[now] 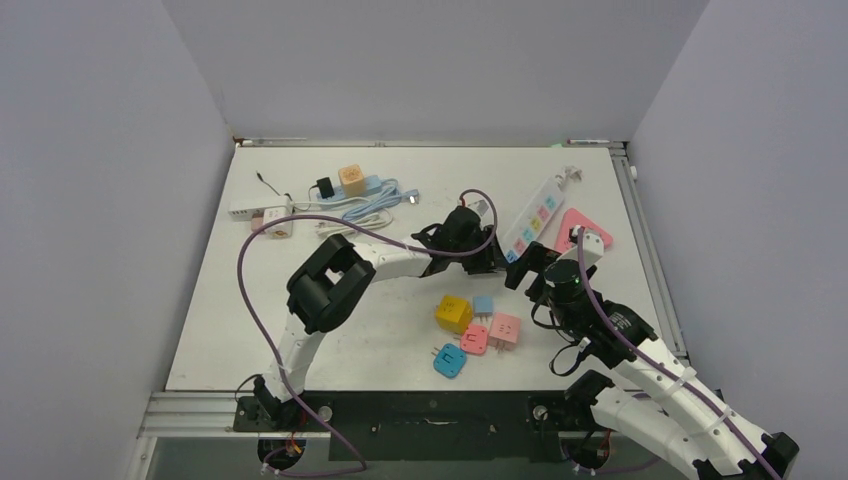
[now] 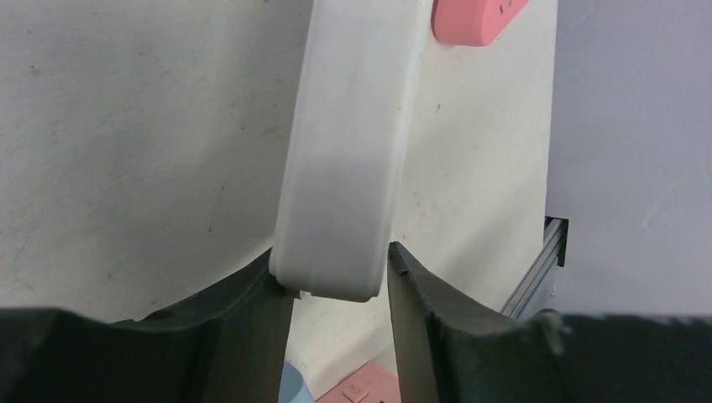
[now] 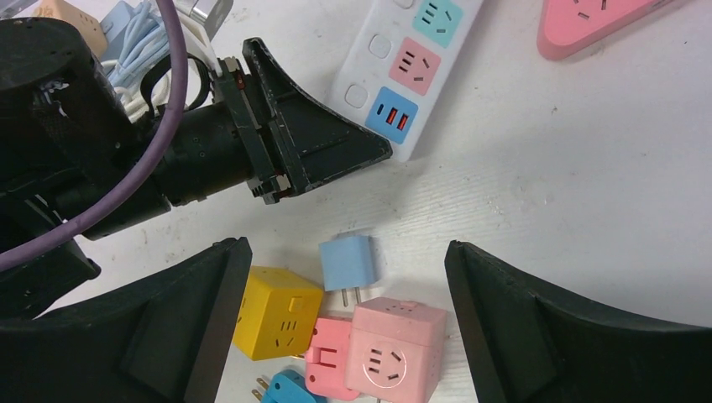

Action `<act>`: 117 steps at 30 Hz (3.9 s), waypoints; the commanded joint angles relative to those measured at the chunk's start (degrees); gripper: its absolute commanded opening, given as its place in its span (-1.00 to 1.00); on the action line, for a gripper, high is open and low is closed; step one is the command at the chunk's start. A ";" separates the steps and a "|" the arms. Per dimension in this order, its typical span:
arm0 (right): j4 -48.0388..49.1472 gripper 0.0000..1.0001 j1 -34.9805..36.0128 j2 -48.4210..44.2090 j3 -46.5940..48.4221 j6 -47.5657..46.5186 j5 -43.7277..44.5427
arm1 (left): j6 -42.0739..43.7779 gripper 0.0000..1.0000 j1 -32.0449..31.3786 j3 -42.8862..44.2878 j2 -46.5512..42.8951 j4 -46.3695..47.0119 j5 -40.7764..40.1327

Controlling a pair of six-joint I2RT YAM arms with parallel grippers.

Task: Pull the plug off the socket
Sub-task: Place the socket at the center of the board, then move the socket to the center of the board.

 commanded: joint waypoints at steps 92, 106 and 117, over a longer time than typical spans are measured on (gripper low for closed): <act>3.46 0.79 -0.40 -0.66 1.63 -3.32 0.95 | 43.77 -0.42 55.58 -7.02 -16.83 -28.30 -21.47; 4.50 0.79 -0.42 -2.50 0.29 -4.89 0.03 | 33.07 -0.58 49.76 -16.63 -29.15 -35.33 -23.47; 4.21 0.79 -0.47 -3.25 0.02 -5.50 0.21 | 23.25 -0.58 39.71 -31.86 -43.48 -34.59 -23.42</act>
